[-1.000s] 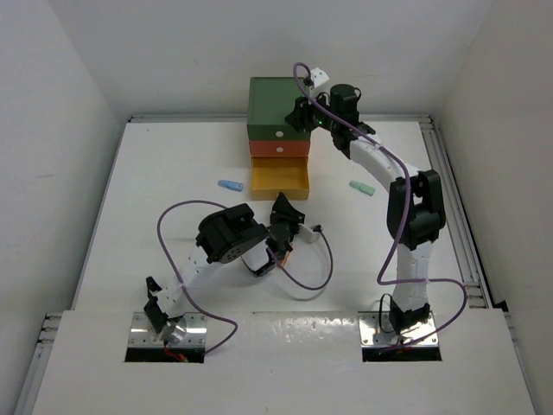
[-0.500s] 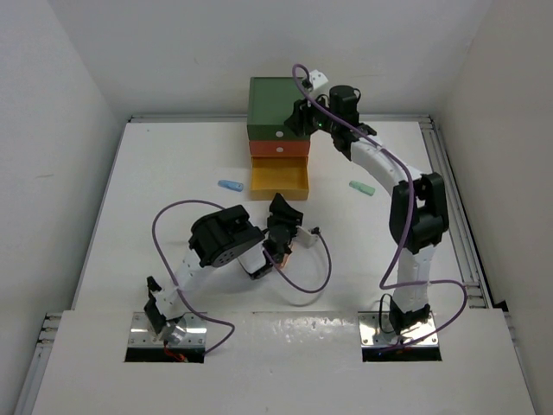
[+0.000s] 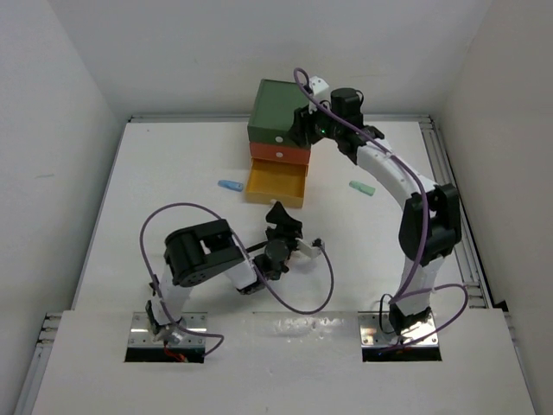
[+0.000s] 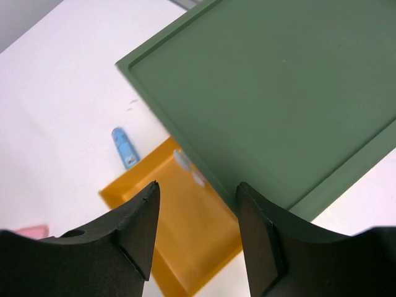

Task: Sort the stationery into containers
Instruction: Move the storage box to the center of the board.

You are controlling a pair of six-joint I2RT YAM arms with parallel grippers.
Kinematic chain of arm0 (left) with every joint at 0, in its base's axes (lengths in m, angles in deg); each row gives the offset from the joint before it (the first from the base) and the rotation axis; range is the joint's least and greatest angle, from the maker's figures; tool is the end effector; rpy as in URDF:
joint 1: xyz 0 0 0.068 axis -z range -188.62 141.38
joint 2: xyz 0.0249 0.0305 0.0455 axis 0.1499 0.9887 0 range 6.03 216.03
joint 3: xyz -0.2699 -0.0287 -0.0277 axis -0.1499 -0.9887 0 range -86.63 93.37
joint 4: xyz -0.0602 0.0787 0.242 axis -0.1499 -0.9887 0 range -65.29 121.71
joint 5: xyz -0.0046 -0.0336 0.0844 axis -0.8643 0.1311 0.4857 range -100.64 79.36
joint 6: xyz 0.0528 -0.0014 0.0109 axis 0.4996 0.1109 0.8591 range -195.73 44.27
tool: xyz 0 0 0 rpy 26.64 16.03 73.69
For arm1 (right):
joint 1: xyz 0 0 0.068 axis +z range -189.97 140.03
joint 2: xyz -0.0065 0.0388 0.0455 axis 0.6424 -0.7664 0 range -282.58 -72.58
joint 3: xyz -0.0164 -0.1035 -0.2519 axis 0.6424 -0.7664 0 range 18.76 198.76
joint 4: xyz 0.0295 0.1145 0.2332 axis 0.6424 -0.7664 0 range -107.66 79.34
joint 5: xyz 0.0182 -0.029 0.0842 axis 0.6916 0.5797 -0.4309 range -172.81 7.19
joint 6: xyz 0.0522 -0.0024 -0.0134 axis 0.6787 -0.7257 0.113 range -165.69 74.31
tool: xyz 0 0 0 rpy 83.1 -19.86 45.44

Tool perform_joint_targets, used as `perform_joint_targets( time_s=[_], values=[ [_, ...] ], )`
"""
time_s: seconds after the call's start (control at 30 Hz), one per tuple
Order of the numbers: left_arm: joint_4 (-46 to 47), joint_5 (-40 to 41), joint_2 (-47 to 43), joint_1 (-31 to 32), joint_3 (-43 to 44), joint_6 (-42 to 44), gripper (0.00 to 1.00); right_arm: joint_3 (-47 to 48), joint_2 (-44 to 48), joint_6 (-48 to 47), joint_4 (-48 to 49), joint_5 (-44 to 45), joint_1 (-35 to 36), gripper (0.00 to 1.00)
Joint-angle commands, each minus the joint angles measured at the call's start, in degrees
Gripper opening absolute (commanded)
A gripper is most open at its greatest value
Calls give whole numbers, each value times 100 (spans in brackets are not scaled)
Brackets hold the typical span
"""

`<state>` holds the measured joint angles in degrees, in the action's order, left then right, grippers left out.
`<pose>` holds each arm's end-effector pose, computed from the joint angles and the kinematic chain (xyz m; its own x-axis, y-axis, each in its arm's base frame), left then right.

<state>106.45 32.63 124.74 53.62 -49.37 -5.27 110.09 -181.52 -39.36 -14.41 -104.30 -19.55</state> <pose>0.1808 -0.2913 0.1000 0.2902 0.9219 -0.2566 0.1609 0.2173 0.9627 0.4238 0.1718 0.3073 -0.4105 -0.0433 -0.9109 -0.6028 0.7624 0.2354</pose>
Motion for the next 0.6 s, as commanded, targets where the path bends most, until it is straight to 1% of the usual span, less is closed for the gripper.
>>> perform_joint_targets(
  time_s=[0.0,0.1,0.13,0.17,0.2,0.23,0.3,0.37,0.4,0.43,0.47,0.5,0.53,0.57],
  values=[
    [453,358,-1092,148,-87,-1398,77,-115,611,44,-416,-74,41,52],
    [-904,472,-1683,210,123,-2270,77,-256,865,-70,-495,-39,49,54],
    [-1431,577,-1720,227,211,-2639,78,-343,927,-114,-513,13,41,54],
    [-1688,682,-1772,227,342,-2825,79,-387,1006,-149,-539,40,40,54],
    [-2135,648,-1843,227,370,-3062,80,-466,1050,-167,-548,66,40,54],
    [-2339,526,-1922,236,379,-3116,80,-502,1077,-184,-565,75,23,54],
    [-2743,577,-2159,280,396,-3352,79,-546,1156,-202,-609,102,-12,55],
    [-3375,613,-2449,280,694,-3747,79,-555,1218,-185,-644,128,-91,56],
    [-4301,604,-2537,228,895,-4298,80,-546,1270,-167,-662,137,-144,56],
    [-4902,465,-2625,149,1132,-4651,79,-537,1323,-167,-680,128,-266,56],
    [-6143,20,-2756,-113,1735,-5438,80,-511,1393,-150,-723,119,-441,57],
    [-6669,15,-2818,-298,2037,-5855,80,-502,1420,-132,-750,119,-443,56],
    [-7187,-611,-2880,-509,2345,-6198,80,-493,1463,-114,-794,58,-634,56],
    [-7750,-1026,-2941,-728,2617,-6524,81,-493,1499,-210,-916,23,-749,56]
  ],
)
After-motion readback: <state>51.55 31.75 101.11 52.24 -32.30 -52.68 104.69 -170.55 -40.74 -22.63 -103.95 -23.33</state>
